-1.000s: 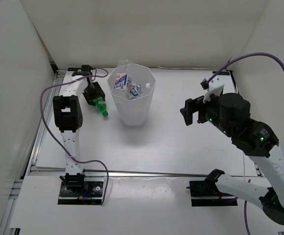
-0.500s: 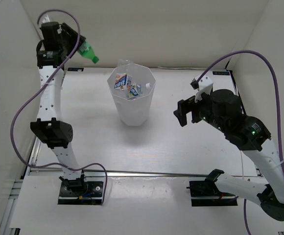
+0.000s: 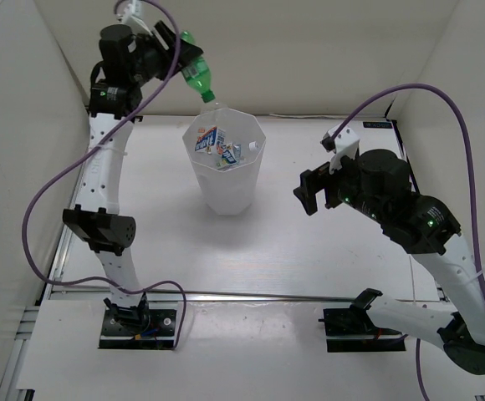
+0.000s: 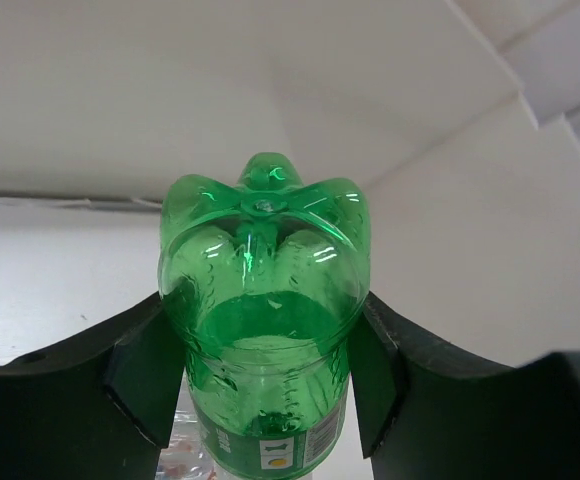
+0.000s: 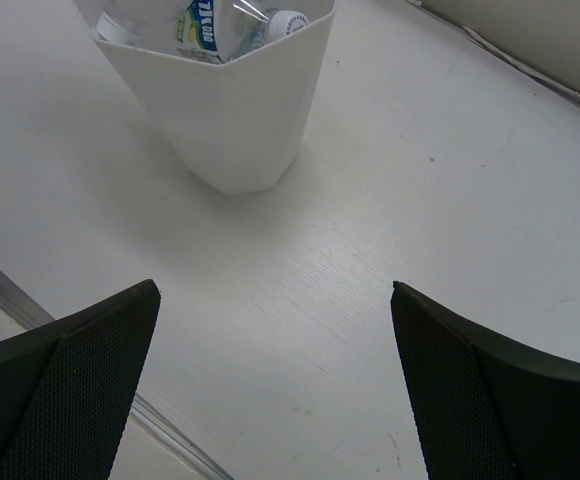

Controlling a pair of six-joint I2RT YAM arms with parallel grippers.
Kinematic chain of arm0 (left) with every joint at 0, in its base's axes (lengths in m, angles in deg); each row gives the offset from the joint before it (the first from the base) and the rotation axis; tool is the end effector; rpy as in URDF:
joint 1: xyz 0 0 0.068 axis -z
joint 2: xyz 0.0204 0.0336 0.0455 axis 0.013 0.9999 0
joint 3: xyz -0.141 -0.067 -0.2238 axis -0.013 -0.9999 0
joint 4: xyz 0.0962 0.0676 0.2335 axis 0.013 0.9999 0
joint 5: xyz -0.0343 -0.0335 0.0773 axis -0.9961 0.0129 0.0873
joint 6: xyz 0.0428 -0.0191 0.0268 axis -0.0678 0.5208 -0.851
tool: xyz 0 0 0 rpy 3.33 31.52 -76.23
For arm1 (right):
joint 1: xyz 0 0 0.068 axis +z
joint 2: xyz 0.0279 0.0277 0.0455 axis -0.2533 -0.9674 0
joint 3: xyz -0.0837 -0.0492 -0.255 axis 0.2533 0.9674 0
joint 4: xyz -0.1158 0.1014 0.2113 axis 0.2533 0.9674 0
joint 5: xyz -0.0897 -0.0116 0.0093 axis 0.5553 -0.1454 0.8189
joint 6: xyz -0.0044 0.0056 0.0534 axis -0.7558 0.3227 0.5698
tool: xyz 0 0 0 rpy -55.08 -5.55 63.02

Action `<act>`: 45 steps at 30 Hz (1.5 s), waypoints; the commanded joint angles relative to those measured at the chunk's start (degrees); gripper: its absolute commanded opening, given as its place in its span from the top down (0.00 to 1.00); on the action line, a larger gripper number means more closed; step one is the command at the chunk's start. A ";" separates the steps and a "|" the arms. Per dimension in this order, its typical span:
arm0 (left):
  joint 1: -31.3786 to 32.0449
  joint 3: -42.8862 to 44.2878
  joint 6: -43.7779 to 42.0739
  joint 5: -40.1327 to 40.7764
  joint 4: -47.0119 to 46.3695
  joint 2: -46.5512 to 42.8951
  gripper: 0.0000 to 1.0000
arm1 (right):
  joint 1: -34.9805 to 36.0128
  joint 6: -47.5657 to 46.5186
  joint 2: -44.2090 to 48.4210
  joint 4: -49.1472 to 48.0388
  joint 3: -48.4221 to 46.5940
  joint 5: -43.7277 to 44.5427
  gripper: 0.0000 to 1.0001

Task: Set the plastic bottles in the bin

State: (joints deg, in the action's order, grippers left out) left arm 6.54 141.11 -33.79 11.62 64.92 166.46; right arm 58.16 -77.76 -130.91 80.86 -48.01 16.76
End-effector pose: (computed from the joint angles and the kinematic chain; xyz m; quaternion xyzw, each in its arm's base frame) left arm 0.3923 -0.0623 0.5241 -0.1023 0.7299 -0.3880 0.5533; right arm 0.1261 0.1111 0.4600 -0.2494 0.7723 0.1534 0.5637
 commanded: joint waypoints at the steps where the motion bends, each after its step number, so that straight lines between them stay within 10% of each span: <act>1: 3.59 1.30 -5.72 -5.08 -0.40 1.96 0.61 | 0.02 -1.26 0.04 -2.25 -0.58 -1.12 0.00; 29: 18.99 2.36 -30.86 13.19 -2.16 12.52 0.54 | 0.02 -2.84 0.57 3.11 -1.90 2.13 0.00; 37: 18.99 1.05 -30.86 15.21 -2.16 12.52 0.22 | 0.02 -3.37 1.10 3.63 -1.90 2.74 0.00; 45: 20.74 -0.35 -31.38 17.59 -2.16 8.31 0.13 | 0.02 -3.37 0.04 2.40 -1.90 1.69 0.00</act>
State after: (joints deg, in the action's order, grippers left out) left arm 25.78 141.55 -64.12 27.09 62.67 180.10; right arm 58.16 -80.36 -130.82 85.17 -48.01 18.57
